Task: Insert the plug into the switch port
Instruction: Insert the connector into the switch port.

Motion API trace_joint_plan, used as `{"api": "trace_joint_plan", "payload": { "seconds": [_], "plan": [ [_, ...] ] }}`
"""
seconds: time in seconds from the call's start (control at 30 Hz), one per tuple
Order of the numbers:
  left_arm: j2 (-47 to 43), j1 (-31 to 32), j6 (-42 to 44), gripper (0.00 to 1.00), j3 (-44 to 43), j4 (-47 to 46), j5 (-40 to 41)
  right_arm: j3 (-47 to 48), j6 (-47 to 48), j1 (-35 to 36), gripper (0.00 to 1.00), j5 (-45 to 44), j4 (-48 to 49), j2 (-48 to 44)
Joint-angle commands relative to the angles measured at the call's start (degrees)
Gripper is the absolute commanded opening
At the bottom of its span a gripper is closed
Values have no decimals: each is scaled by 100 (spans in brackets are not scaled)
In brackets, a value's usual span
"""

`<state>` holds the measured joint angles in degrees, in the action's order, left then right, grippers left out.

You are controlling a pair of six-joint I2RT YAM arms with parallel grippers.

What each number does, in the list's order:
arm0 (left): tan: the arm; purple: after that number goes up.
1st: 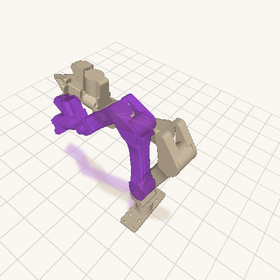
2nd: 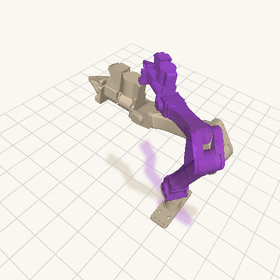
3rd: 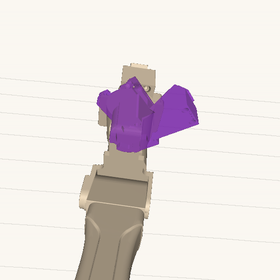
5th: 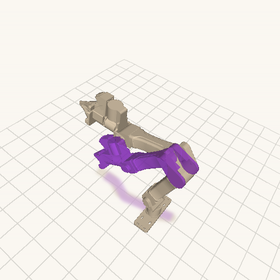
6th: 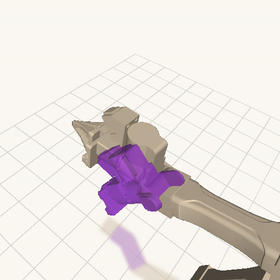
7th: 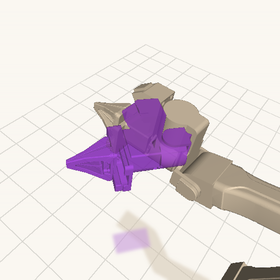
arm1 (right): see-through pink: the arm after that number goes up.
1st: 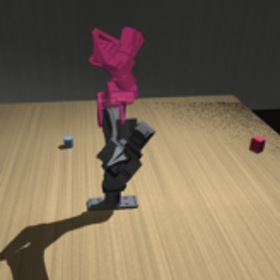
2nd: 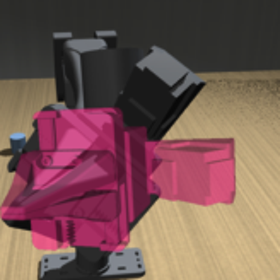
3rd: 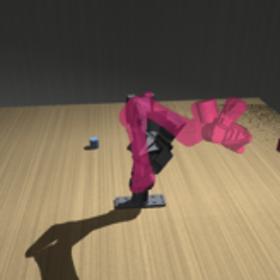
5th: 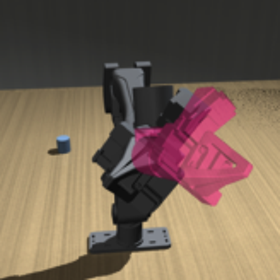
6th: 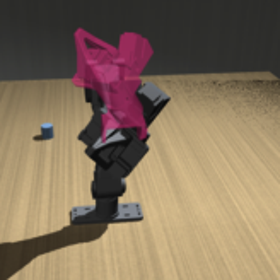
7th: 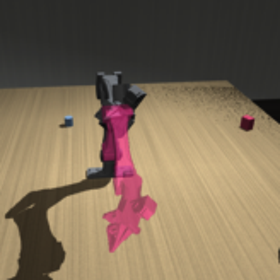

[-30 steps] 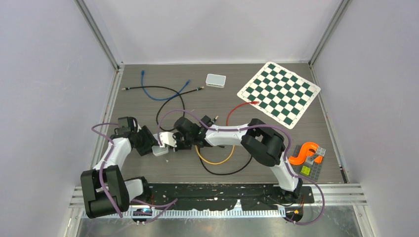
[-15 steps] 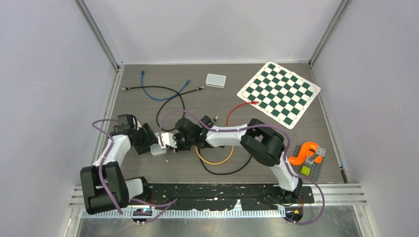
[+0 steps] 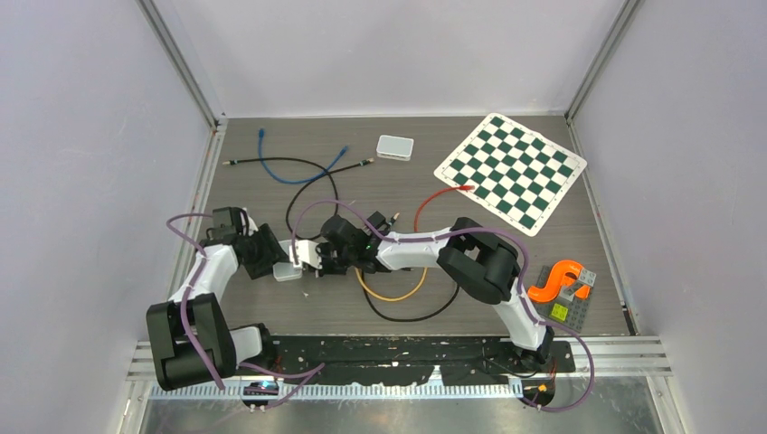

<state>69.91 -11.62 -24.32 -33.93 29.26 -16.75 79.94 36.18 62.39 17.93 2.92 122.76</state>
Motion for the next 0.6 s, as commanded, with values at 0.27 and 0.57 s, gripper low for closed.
{"api": "trace_joint_plan", "payload": {
  "seconds": [0.27, 0.57],
  "plan": [
    [389, 73, 15, 59, -213, -15, -1318, -234, -611, 203, 5, 606, 1397, 243],
    [456, 72, 205, 52, -347, 91, -1589, -496, -320, 197, 5, 1165, 1371, 58]
  ]
}}
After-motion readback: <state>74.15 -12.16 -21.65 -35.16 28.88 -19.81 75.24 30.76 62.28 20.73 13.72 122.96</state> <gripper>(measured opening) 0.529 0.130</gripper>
